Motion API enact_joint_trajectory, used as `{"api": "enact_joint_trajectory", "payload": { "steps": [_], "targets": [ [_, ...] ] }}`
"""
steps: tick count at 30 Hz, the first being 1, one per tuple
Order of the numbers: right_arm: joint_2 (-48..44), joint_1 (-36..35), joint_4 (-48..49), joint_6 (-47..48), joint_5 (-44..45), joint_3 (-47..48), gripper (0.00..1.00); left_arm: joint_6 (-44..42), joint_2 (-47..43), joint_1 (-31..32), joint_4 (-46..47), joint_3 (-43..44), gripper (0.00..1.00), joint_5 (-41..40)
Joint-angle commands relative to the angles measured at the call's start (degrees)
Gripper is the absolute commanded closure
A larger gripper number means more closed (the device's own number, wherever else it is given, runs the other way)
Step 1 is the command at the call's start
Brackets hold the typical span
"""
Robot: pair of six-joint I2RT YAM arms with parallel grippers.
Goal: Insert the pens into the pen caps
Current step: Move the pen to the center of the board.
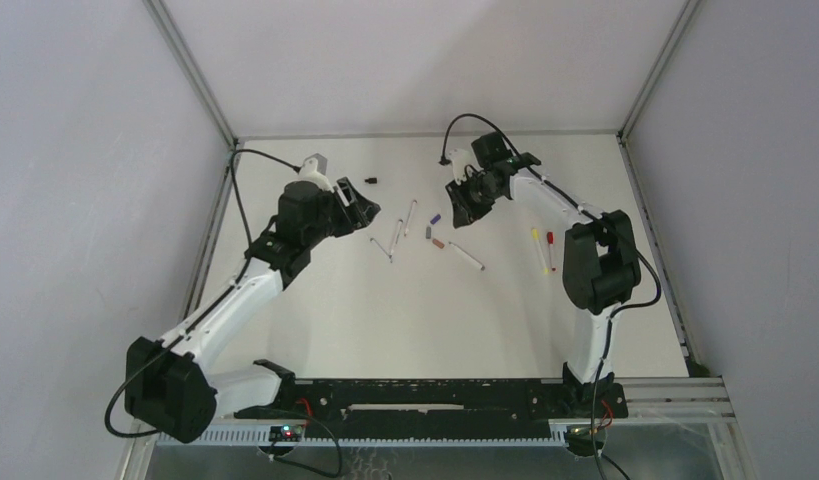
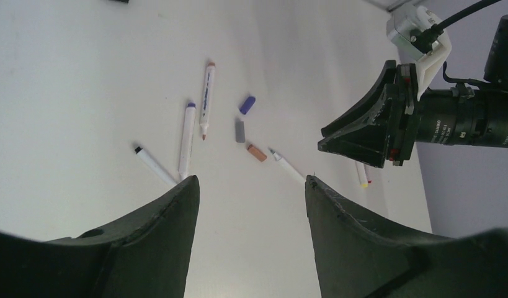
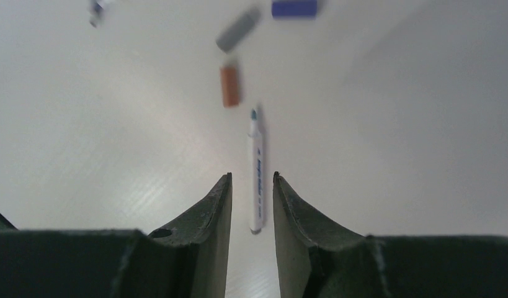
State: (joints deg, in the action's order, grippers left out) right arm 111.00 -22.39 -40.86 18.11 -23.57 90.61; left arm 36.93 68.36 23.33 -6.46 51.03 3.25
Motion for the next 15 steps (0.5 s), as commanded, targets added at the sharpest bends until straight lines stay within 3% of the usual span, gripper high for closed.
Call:
{"api": "enact_joint_trajectory", "payload": {
  "steps": [1,6,15],
  "targets": [
    [1.30,-2.09,1.51,-6.02,-3.85,5.93,0.63,-2.02,-4.85,-0.16,2.54,-2.07,0.32,-3.06],
    [6.13,-4.42,3.27,-14.20,-2.03,10.79,0.63,-2.34,-8.85,-0.17,2.55,-3.89,0.32,-7.03],
    [13.77,-7.27,4.50,-24.61,10.25,15.27,0.67,-2.30,-12.52,-0.56,2.02,-6.04,0.31,-9.57]
  ]
}}
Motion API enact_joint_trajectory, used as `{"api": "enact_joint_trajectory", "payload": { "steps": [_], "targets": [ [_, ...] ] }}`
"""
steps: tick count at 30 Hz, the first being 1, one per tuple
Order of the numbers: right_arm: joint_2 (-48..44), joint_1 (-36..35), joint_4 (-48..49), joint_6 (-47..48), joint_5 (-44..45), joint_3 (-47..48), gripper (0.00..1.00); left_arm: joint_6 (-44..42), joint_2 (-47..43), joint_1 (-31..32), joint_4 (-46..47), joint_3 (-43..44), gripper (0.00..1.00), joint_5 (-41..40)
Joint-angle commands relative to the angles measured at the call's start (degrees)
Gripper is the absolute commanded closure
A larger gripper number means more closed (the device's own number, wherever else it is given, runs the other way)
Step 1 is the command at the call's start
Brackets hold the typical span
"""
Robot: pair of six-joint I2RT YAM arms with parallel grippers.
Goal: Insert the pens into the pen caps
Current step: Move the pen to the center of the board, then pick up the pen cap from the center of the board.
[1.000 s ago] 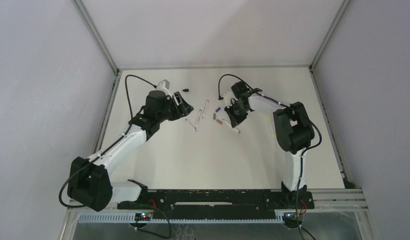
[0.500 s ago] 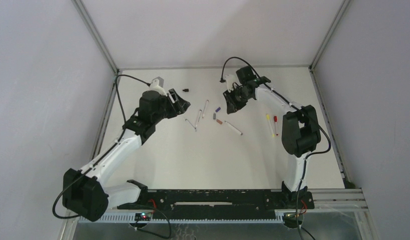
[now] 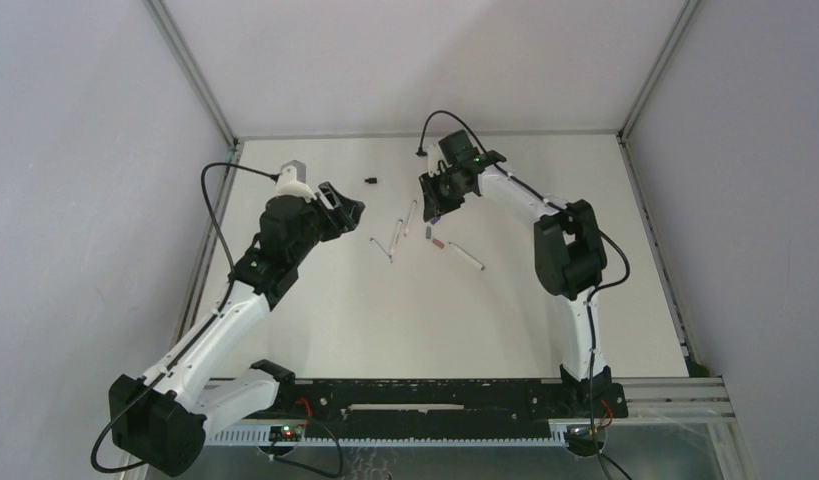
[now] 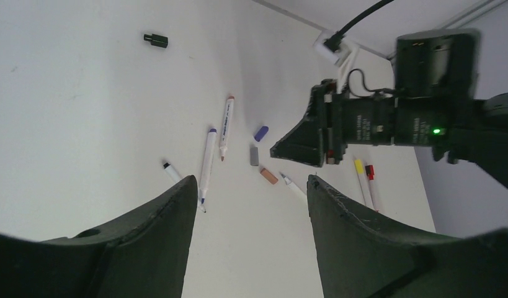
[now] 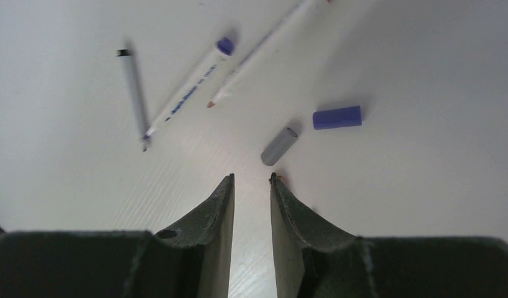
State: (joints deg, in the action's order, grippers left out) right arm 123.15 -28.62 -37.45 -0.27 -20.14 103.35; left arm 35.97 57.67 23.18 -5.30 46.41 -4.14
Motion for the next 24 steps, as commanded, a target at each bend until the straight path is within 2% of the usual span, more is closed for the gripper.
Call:
{"api": "enact_joint_trajectory", "payload": {
  "steps": [1,13,24],
  "targets": [
    [2.00,-1.22,1.21,-6.82,8.26,2.67,0.67,-1.25,-1.93,-0.47,0.84,-1.58,0.30,-2.19],
    [7.75,-3.17,0.56,-7.97,11.86,5.72,0.68,-1.25,-1.52,-0.58,0.78,-1.33,0.30,-1.85],
    [9.13,-4.11,-1.28,-6.43,13.59,5.43,0.67,-1.42,-0.53,-0.55,0.86,-0.57,0.30,-1.49]
  ]
}}
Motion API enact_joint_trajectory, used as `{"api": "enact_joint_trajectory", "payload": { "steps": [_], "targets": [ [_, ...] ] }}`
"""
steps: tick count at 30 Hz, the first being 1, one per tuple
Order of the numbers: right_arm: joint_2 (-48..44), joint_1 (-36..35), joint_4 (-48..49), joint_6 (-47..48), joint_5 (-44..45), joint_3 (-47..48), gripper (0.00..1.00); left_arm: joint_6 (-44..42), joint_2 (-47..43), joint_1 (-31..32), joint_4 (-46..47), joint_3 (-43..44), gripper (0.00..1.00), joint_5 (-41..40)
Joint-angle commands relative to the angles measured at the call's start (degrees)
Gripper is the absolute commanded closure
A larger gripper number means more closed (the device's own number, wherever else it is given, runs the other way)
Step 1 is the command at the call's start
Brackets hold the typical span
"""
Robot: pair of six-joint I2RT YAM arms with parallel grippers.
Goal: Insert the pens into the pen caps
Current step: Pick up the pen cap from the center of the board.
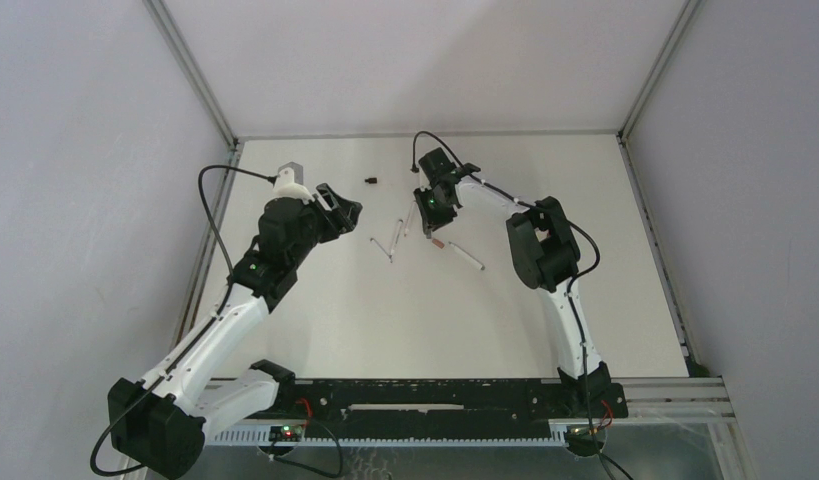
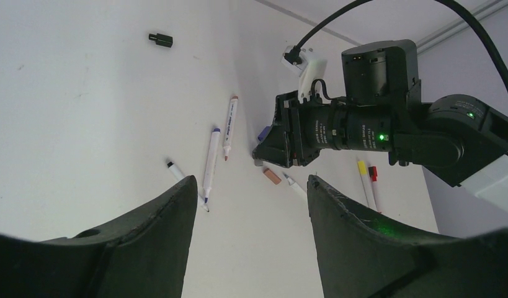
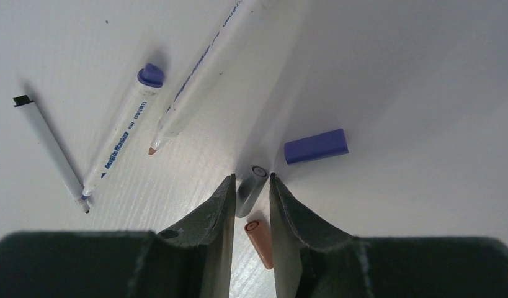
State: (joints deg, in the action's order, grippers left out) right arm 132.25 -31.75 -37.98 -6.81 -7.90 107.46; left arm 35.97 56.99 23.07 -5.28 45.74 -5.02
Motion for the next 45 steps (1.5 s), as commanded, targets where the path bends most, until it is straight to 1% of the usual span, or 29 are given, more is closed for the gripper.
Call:
{"api": "enact_joint_trajectory", "payload": {
  "steps": [1,8,22,29,35,44,45],
  "targets": [
    [0.15,-1.15,-0.85,0.27,1.39,1.19,0.67,-1.48,0.34,-0.47,0.80,0.14,0.30,-0.47],
    [-0.27,-2.18,-3.12,2.33,1.59,0.39,0.67,-1.48,0.24,-0.45,0.96,-0.05,0.30,-0.37],
    [-2.32,-2.44,-4.15,4.15,2.38,-2.03,0.66,-0.91,0.51,-0.47,1.88,-0.44,0.30,0.45],
    [-2.51,-2.61,-4.74,4.96,4.26,-3.00,0.69,-0.66,0.06,-0.47,1.99,-0.75,0.30,0.52],
    [-1.96,-2.66,-4.59,5.68,4.17,-3.41,0.76,-0.38,0.21,-0.45,2.20,-0.66,0.30,1.06],
    [-0.42,-2.46,-4.68,6.72,4.88,-2.92,0.79,0.99,0.13,-0.45,3.37,-1.22,0.30,2.02],
    [-0.15,-2.40,-4.71,8.01,4.91,-2.88,0.80,1.35,0.16,-0.43,3.74,-1.29,0.30,2.25]
  ]
}}
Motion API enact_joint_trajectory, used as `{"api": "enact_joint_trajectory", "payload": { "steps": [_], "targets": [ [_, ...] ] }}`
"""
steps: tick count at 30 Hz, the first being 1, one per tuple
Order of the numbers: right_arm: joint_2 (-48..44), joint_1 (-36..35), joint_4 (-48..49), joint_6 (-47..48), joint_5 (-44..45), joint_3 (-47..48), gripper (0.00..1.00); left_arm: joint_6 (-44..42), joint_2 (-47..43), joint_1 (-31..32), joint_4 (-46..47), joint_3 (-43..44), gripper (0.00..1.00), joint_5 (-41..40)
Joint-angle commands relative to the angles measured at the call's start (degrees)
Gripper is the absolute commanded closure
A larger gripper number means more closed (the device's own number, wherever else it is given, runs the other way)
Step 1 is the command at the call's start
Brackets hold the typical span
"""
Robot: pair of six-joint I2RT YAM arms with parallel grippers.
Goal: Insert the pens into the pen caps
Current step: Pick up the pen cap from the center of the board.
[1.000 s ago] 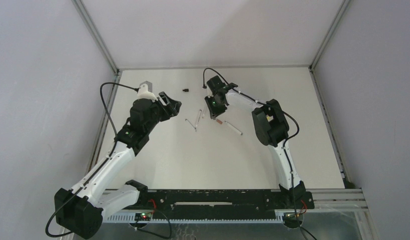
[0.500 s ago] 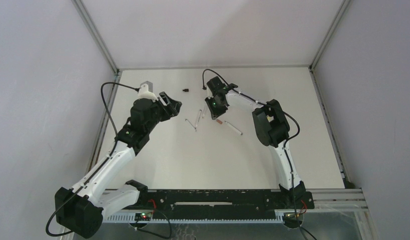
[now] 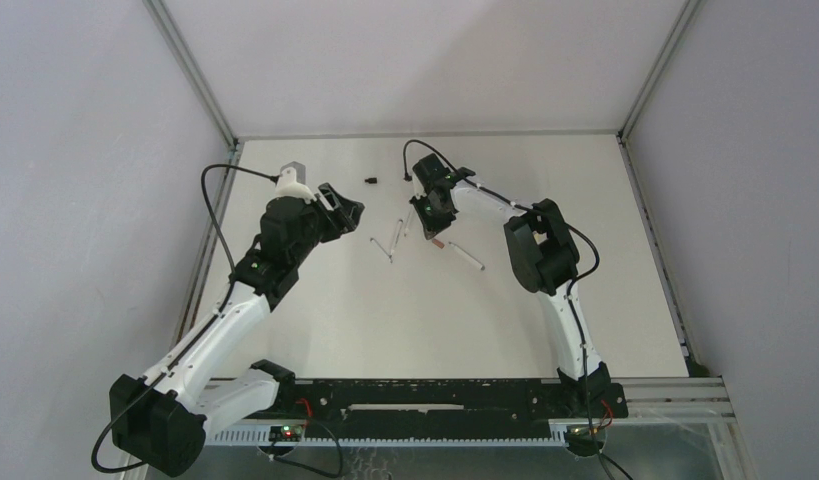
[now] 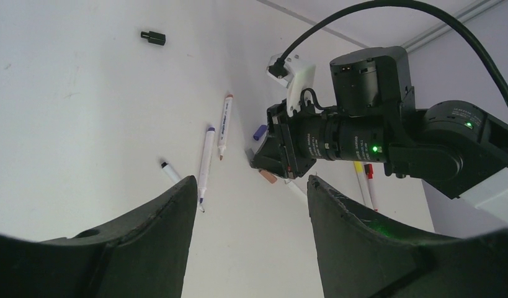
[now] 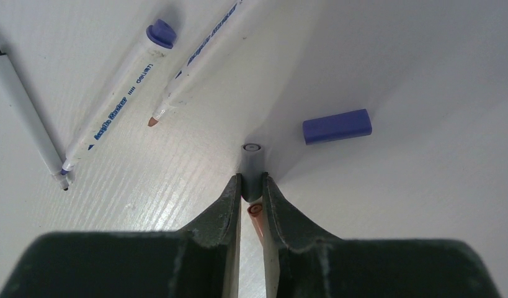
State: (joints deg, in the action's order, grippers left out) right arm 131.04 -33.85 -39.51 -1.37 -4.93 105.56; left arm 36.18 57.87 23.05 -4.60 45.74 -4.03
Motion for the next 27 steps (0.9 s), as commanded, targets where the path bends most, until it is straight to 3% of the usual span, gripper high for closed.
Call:
{"api": "enact_joint_trajectory", "payload": {
  "steps": [1,7,18,27],
  "targets": [
    [1.25,-0.26,-3.17,3.04,1.94,-0.99,0.82,1.43,-0.66,-0.41,3.41,-1.39,0.30,1.49],
    [1.27,0.32,-3.25,5.89,0.70,-0.97,0.99,4.05,-0.18,-0.44,7.48,-2.35,0.28,3.53],
    [-5.91,6.84,-2.75,12.70,-14.38,-1.77,1.00,13.83,5.45,-0.53,21.50,-5.54,0.25,13.53],
    [-15.86,12.27,2.85,13.04,-29.24,-8.84,1.00,22.41,13.00,-0.52,32.25,-6.31,0.26,19.31]
  ]
}}
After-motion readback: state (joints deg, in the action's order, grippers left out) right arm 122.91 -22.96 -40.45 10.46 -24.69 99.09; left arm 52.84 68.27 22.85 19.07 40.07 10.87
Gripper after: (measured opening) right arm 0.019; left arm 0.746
